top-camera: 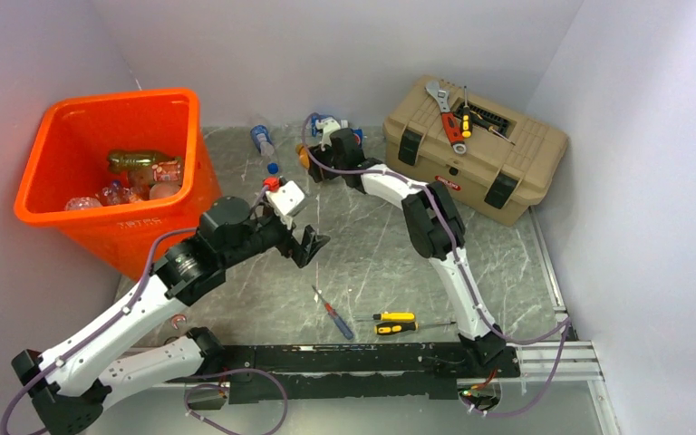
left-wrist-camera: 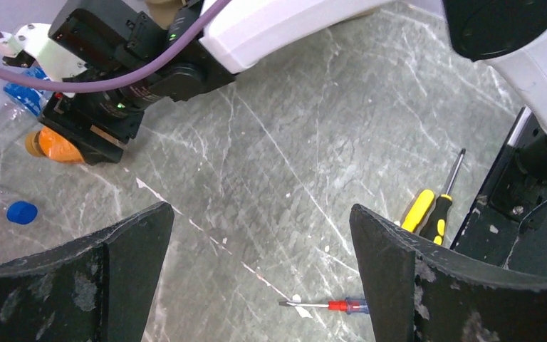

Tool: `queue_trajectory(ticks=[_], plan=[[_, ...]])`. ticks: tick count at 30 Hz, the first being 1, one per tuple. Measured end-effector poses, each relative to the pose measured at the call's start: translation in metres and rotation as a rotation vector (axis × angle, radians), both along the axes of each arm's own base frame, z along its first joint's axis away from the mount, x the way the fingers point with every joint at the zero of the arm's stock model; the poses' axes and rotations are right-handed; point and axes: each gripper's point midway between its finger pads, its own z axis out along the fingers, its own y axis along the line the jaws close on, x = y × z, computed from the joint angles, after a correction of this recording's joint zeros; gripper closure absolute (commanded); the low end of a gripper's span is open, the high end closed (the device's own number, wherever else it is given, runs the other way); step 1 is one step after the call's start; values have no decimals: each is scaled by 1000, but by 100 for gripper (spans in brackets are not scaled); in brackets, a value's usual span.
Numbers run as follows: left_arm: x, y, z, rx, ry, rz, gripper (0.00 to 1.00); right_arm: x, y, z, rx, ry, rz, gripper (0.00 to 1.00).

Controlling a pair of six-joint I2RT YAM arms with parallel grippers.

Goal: Put the plastic bottles in the bin
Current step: Pick up the plastic bottle at the center of the board, then place the plastic bottle in the trash bin.

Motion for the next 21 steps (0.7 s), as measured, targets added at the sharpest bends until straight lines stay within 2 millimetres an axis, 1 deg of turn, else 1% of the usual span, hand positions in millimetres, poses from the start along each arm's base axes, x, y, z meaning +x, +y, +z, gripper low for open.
queue_trajectory(ticks=[3,5,7,9,10,11,12,15,18,20,21], plan=[[-3,3,11,-36,-27,3,1,-19,-3,27,10,-9,9,81],[-6,6,20,-69,-43,8,1,-40,-4,56,30,-27,18,83],[-9,9,27,-101,-54,14,1,-63,-5,92,65,-59,28,89],[-11,11,36,-142,-69,19,1,-95,-12,139,126,-110,35,93],[-11,12,39,-157,-74,23,1,-109,-15,154,149,-124,42,97],[-12,12,44,-179,-76,28,1,-126,-19,173,181,-149,46,100],[-12,12,48,-199,-79,30,1,-144,-25,192,213,-170,48,100],[-13,10,61,-263,-65,35,1,-190,-46,241,304,-236,53,100],[-13,4,79,-333,-30,34,1,-230,-66,275,386,-291,64,100],[-13,0,98,-393,-14,27,1,-259,-81,289,444,-320,81,100],[-13,-2,105,-419,-9,24,1,-270,-87,292,467,-328,92,100]])
